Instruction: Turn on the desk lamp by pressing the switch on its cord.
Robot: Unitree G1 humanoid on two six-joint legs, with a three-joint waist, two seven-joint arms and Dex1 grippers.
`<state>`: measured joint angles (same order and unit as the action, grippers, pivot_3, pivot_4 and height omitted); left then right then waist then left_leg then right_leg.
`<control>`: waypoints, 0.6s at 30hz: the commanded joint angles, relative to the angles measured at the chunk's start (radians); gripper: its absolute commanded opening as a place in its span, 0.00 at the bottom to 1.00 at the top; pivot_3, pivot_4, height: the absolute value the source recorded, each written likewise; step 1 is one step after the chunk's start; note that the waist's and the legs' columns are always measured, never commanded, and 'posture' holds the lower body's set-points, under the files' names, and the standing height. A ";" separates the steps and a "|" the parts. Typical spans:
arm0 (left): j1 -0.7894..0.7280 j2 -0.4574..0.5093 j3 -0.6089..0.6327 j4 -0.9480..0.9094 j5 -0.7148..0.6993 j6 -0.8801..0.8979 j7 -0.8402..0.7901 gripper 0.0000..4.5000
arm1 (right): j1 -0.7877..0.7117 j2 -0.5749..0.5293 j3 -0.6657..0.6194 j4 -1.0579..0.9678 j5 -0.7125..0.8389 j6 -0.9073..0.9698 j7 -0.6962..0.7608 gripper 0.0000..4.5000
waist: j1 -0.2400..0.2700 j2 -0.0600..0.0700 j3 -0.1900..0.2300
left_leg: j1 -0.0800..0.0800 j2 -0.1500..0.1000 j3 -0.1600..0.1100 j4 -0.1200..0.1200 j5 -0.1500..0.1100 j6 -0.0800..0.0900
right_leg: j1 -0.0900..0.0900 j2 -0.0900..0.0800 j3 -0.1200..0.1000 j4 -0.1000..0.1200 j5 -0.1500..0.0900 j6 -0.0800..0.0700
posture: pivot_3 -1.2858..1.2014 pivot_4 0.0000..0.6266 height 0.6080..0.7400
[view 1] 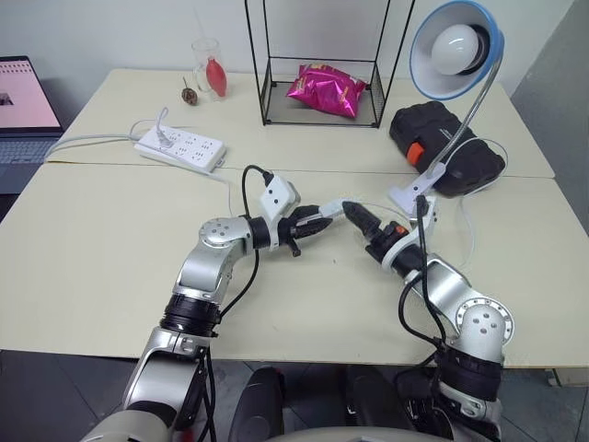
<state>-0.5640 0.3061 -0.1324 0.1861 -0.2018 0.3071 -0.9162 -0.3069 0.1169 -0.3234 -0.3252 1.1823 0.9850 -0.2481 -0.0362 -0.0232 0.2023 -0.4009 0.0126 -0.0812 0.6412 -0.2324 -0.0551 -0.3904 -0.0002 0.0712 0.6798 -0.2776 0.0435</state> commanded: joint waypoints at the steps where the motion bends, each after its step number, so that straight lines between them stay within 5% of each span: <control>1: -0.009 -0.008 -0.005 -0.054 -0.016 0.010 0.012 0.23 | -0.017 0.047 0.017 0.015 0.055 -0.051 -0.034 1.00 | -0.002 0.000 0.000 | 0.000 0.000 0.000 0.000 0.000 0.000 | 0.000 0.000 0.000 0.000 0.000 0.000 | 0.52 0.24 1.00; 18: -0.014 -0.018 -0.009 -0.071 -0.021 0.032 0.043 0.23 | -0.031 0.047 0.076 0.072 0.125 -0.097 -0.102 1.00 | -0.006 0.000 0.000 | 0.000 0.000 0.000 0.000 0.000 0.000 | 0.000 0.000 0.000 0.000 0.000 0.000 | 0.52 0.24 1.00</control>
<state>-0.5640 0.2958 -0.1458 0.1660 -0.2020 0.3426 -0.8791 -0.3453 0.1367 -0.2782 -0.2344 1.2746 0.9002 -0.3475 -0.0426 -0.0231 0.2024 -0.4010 0.0126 -0.0810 0.6409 -0.2324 -0.0551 -0.3906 -0.0002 0.0714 0.6796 -0.2780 0.0439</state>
